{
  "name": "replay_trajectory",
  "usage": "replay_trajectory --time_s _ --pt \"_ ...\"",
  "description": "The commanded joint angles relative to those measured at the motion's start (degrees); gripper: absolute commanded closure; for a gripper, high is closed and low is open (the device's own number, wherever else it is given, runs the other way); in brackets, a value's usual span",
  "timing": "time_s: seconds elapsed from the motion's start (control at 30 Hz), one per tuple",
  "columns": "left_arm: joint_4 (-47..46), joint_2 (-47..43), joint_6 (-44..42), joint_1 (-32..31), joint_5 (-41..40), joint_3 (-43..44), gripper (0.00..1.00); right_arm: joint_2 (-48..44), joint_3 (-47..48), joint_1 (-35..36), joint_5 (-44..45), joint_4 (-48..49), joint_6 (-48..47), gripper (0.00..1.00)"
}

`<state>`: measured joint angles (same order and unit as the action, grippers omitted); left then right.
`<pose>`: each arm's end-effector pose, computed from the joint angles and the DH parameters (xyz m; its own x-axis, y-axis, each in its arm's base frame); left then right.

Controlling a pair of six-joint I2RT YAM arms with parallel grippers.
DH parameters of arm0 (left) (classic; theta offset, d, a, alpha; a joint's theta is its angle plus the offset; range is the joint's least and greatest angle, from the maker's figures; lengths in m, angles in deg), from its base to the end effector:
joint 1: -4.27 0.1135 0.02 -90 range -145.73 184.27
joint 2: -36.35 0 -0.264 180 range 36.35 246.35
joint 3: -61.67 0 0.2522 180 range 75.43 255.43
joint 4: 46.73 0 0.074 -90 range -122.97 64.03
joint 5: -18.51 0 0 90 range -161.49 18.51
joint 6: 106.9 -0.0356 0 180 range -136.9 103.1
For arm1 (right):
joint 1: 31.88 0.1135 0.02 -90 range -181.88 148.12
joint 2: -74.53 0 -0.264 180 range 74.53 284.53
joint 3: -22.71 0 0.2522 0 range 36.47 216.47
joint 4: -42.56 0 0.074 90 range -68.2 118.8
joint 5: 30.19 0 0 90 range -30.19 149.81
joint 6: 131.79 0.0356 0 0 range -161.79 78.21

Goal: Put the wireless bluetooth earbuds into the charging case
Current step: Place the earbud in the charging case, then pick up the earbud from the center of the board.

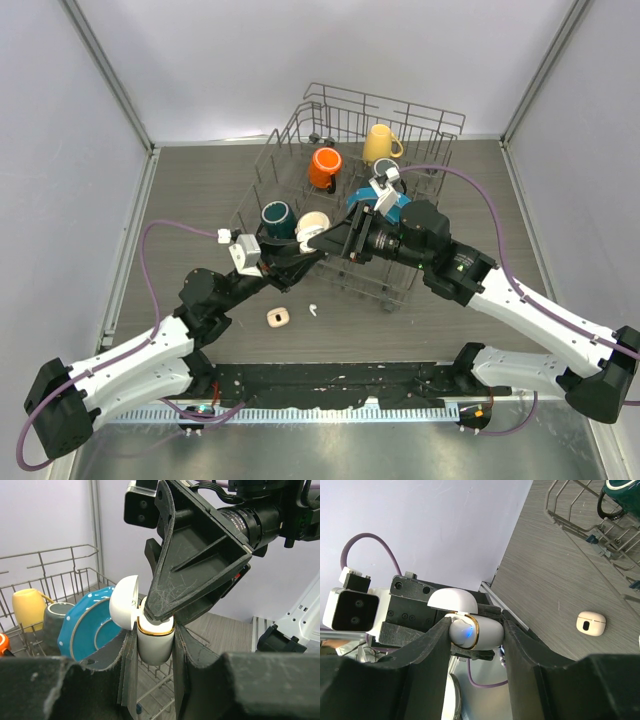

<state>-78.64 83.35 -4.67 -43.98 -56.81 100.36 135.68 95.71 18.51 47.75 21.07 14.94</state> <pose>0.1190 -0.1469 0.3135 0.0749 -0.3917 -0.9171 0.9129 0.3969 -0.0950 0.1516 0.1948 0.3783 -0.7983 0.3178 -0.5116 -0.3961 0.3628 0.8435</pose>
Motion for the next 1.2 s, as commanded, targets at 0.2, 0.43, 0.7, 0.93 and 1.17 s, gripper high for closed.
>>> replay_trajectory --time_s 0.2,0.43,0.7,0.93,1.17 --pt "-3.72 0.81 1.83 -0.88 0.44 0.82 0.72 1.61 -1.24 1.82 -5.52 2.98 0.75 0.93" --pt "-3.72 1.25 1.48 -0.88 0.53 0.82 0.86 1.61 -1.50 1.90 -5.52 3.77 1.37 0.94" --pt "-3.55 1.07 1.04 -0.97 -1.05 0.39 1.00 1.26 -2.03 1.82 -4.56 3.42 1.02 0.80" --pt "-1.97 -2.53 0.25 -0.88 -2.90 -2.07 1.00 0.03 -1.24 1.90 -2.10 2.89 -0.57 0.33" --pt "1.54 -7.09 -1.41 -0.88 -5.18 -4.62 1.00 -0.94 0.96 1.82 -0.69 2.19 -2.50 0.25"
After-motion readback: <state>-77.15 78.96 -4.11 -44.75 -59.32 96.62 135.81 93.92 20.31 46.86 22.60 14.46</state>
